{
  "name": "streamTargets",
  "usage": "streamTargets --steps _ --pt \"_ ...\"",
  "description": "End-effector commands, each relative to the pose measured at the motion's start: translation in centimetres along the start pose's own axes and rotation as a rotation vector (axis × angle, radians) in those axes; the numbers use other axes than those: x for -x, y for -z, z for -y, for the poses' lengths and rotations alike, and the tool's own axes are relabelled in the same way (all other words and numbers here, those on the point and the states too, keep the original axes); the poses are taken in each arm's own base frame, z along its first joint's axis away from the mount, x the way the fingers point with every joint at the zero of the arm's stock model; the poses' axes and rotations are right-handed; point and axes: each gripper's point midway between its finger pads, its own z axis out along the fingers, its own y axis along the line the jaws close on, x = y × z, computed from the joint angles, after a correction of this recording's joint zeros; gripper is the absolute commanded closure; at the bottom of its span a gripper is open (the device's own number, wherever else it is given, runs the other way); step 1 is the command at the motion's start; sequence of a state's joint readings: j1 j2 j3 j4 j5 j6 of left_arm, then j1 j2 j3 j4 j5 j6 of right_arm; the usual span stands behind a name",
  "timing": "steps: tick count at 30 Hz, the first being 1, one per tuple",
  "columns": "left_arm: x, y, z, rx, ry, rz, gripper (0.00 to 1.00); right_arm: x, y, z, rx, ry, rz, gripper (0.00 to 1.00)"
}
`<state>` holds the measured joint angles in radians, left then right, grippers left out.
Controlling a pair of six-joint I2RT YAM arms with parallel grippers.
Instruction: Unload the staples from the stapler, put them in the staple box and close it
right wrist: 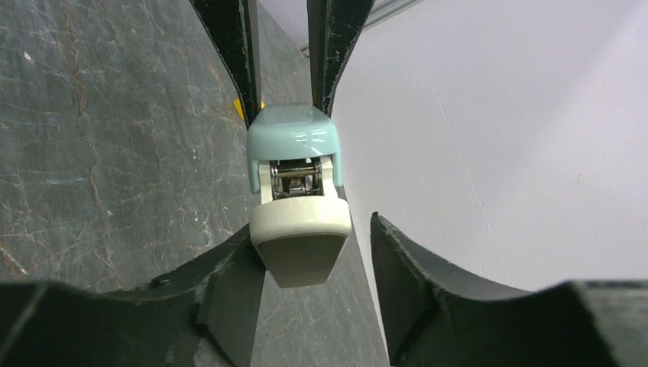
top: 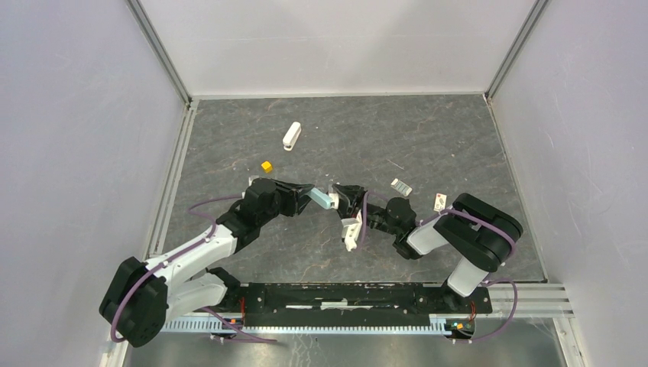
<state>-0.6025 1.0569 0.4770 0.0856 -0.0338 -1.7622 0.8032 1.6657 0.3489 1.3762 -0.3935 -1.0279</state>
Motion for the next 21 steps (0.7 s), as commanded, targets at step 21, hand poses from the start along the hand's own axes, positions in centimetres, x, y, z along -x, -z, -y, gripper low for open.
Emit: streamTargets --steps 21 --pt "0.5 1.2 2.0 -0.084 0.085 0.027 0.98 -1.7 2.1 0.7 0.070 0.154 -0.102 0.88"
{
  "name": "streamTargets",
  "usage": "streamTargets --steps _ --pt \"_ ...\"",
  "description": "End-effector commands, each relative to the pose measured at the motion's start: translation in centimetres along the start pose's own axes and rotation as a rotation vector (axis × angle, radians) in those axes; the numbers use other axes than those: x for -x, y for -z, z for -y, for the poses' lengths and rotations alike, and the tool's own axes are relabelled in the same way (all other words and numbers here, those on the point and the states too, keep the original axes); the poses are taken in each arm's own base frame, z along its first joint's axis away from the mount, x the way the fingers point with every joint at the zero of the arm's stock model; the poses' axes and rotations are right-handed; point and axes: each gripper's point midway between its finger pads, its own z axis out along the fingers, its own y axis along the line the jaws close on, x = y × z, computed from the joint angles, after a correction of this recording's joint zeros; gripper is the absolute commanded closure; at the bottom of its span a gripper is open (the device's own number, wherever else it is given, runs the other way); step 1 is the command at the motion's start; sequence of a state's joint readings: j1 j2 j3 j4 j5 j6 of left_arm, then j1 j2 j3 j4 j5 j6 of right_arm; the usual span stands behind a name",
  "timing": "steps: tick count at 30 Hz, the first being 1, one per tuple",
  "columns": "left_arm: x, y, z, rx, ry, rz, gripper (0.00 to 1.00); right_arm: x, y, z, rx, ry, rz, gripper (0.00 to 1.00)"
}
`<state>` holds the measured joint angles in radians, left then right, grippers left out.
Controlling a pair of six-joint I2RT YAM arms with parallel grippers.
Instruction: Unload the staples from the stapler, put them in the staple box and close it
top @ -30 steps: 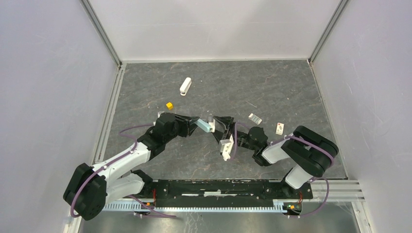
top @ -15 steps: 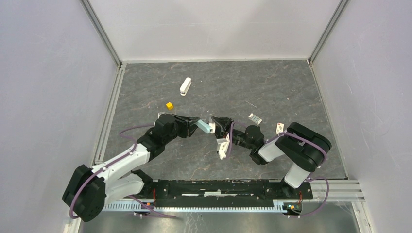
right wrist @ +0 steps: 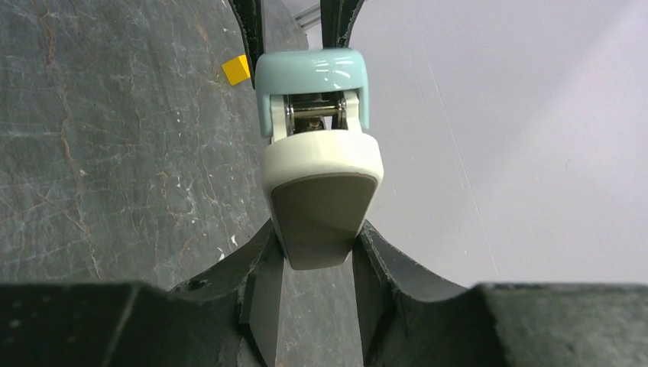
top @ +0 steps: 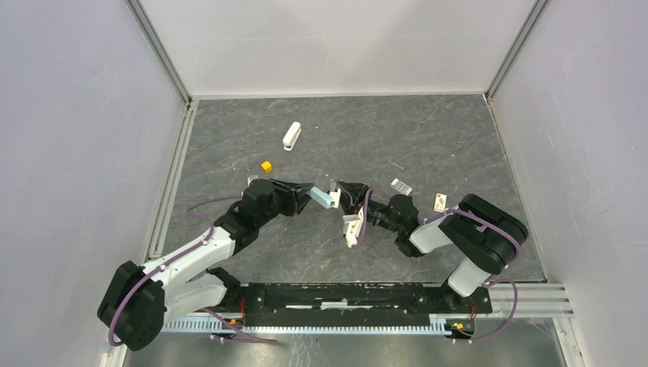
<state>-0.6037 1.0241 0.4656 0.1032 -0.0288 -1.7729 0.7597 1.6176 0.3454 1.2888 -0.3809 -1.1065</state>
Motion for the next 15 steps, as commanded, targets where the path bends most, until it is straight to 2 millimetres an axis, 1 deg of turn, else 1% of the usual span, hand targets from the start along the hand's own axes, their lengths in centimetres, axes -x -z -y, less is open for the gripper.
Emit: streamTargets --steps 1,5,6,7,8,12,14,15 --pt "1.2 0.6 1.0 -0.042 0.074 0.061 0.98 -0.5 1.6 -0.5 0.087 0.096 -0.063 0.89" --pt "3.6 0.5 -0.6 0.003 0.096 0.184 0.98 -2.0 3.9 -2.7 0.248 0.046 -0.191 0.93" --pt "4.1 0.5 -0.6 0.007 0.101 0.210 0.98 -2.3 4.6 -3.4 0.284 0.025 -0.223 0.93" --pt "4.8 0.4 -1.2 0.027 0.104 0.247 0.98 -2.5 5.0 -3.7 0.304 0.013 -0.243 0.93" --pt "5.3 0.4 -1.3 0.035 0.106 0.277 0.98 -2.7 5.5 -3.9 0.314 0.000 -0.269 0.94" --pt "6.7 -0.6 -1.9 0.084 0.102 0.361 0.98 -3.8 6.4 -4.9 0.366 -0.045 -0.382 0.94" --pt "7.0 -1.4 -2.5 0.111 0.108 0.382 0.98 -4.0 6.6 -5.7 0.407 -0.070 -0.425 0.94" --pt "7.3 -1.8 -2.9 0.130 0.101 0.401 0.98 -4.0 6.8 -6.6 0.443 -0.085 -0.447 0.94"
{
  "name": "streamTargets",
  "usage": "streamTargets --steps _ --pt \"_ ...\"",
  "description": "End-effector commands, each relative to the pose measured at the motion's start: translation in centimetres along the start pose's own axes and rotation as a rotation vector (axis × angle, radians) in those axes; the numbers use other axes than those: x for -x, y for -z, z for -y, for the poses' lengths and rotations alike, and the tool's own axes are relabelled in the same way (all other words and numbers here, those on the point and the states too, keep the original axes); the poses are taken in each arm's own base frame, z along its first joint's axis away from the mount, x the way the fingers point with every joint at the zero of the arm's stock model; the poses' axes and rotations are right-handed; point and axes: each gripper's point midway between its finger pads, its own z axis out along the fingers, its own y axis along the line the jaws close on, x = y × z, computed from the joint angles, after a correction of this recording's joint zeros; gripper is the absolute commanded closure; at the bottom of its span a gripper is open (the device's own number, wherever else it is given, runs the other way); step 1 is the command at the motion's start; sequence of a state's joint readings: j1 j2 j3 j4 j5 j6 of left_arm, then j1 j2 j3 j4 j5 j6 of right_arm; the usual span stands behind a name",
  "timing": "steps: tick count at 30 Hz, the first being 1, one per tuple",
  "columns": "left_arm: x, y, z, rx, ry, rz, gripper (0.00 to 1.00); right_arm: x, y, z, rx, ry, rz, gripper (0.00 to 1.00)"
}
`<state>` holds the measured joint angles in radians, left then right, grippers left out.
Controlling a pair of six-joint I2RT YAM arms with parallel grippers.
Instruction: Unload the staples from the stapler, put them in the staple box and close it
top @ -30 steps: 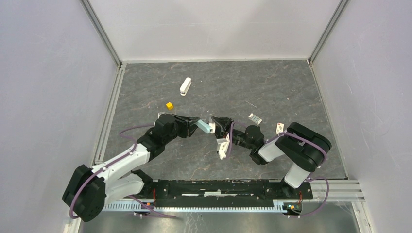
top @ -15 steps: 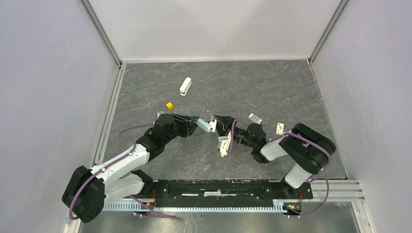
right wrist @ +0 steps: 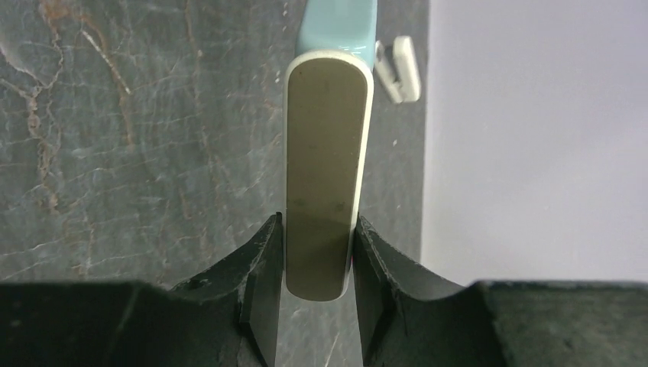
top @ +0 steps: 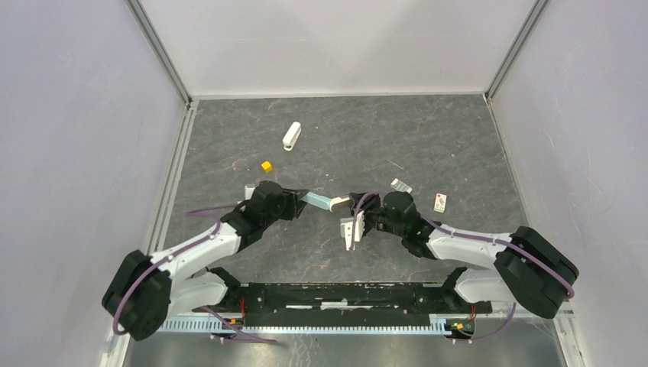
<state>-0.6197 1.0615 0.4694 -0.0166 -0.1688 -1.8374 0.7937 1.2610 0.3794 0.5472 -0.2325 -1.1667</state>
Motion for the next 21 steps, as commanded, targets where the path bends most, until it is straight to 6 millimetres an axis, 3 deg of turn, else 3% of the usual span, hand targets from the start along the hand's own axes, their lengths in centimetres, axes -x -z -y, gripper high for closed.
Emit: streamTargets --steps 1,4,8,11,16,21 --pt "4.6 -1.9 0.4 0.032 0.075 0.254 0.98 -3.1 0.7 -4.8 0.205 -0.066 -0.227 0.94" --pt "5.2 -3.1 -0.5 0.073 0.082 0.295 0.98 -2.6 0.3 -7.2 0.307 -0.119 -0.276 0.94" --pt "6.2 -4.0 -1.3 0.110 0.074 0.358 0.98 -2.9 0.0 -8.3 0.345 -0.222 -0.351 0.94" --pt "5.8 -4.8 -1.3 0.118 0.069 0.347 0.98 -2.9 -0.3 -8.7 0.363 -0.264 -0.371 0.94" --pt "4.6 -5.1 0.5 0.067 0.029 0.292 0.98 -3.0 -0.4 -6.9 0.292 -0.259 -0.379 0.94" --pt "0.4 -4.3 3.8 -0.122 -0.057 0.056 0.98 -2.6 -0.2 -5.1 0.206 -0.233 -0.346 0.84"
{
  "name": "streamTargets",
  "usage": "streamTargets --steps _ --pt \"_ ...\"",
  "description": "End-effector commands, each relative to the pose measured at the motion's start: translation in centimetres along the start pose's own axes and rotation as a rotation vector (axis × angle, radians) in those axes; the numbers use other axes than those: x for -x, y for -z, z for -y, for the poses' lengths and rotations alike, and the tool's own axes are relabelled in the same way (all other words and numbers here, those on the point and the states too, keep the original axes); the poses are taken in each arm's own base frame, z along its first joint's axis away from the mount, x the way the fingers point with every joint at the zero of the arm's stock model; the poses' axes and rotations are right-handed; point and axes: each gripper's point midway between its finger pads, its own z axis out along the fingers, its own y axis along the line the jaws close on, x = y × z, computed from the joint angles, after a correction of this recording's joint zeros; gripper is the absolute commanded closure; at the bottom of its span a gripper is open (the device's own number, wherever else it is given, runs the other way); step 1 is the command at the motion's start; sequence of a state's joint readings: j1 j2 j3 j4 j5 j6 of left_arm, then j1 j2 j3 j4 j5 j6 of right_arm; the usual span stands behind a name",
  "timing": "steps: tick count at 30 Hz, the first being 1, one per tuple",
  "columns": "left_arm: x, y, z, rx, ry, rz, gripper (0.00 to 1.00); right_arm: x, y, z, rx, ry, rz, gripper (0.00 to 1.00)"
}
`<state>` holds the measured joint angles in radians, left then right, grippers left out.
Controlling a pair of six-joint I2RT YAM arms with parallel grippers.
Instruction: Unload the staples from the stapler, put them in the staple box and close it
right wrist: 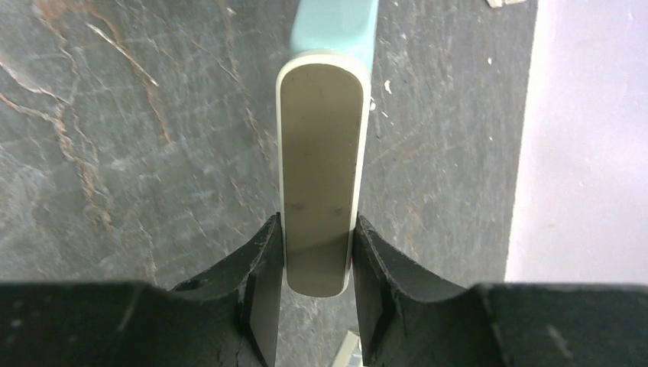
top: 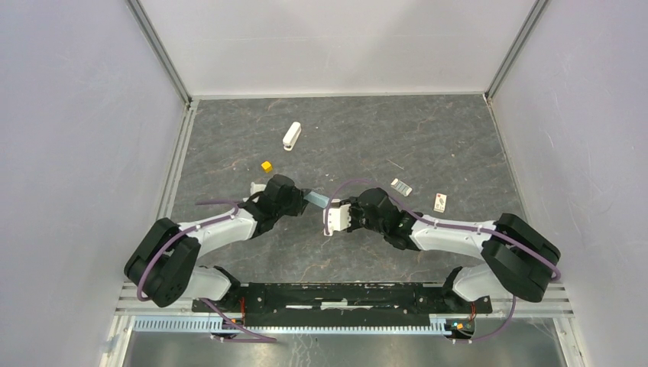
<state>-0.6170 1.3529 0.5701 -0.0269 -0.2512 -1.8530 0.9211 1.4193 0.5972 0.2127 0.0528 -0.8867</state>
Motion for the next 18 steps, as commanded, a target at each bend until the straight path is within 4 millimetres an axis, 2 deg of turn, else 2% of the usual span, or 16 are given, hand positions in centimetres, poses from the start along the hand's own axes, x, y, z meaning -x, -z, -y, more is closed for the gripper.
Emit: streamTargets --steps 1,2,4,6,9,12,14,18 --pt "-2.0 2.7 7.4 -0.351 -0.027 -0.142 0.98 -1.6 1.2 -1.0 0.020 0.005 -0.061 0.74" --pt "-3.1 4.1 8.9 -0.461 -0.043 -0.209 0.98 -1.1 1.2 -0.9 0.030 0.001 -0.043 0.58" --pt "-3.7 6.4 10.5 -0.622 -0.045 -0.285 0.98 0.9 1.7 -1.2 0.096 0.006 0.040 0.19" --pt "-3.3 8.2 11.7 -0.738 -0.089 -0.306 0.98 3.5 3.4 -0.8 0.122 -0.004 0.158 0.03" --pt "-3.0 9.4 12.1 -0.795 -0.182 -0.318 0.98 6.3 6.4 1.2 0.076 -0.047 0.271 0.02" --pt "-3.1 9.9 12.3 -0.818 -0.290 -0.324 0.98 7.7 8.9 2.0 0.082 -0.062 0.341 0.02" --pt "-3.5 10.2 12.2 -0.829 -0.327 -0.344 0.98 7.6 10.1 2.6 0.067 -0.091 0.380 0.02" --pt "-4.5 11.4 12.4 -0.875 -0.333 -0.417 0.98 6.6 10.3 2.8 0.040 -0.136 0.411 0.02"
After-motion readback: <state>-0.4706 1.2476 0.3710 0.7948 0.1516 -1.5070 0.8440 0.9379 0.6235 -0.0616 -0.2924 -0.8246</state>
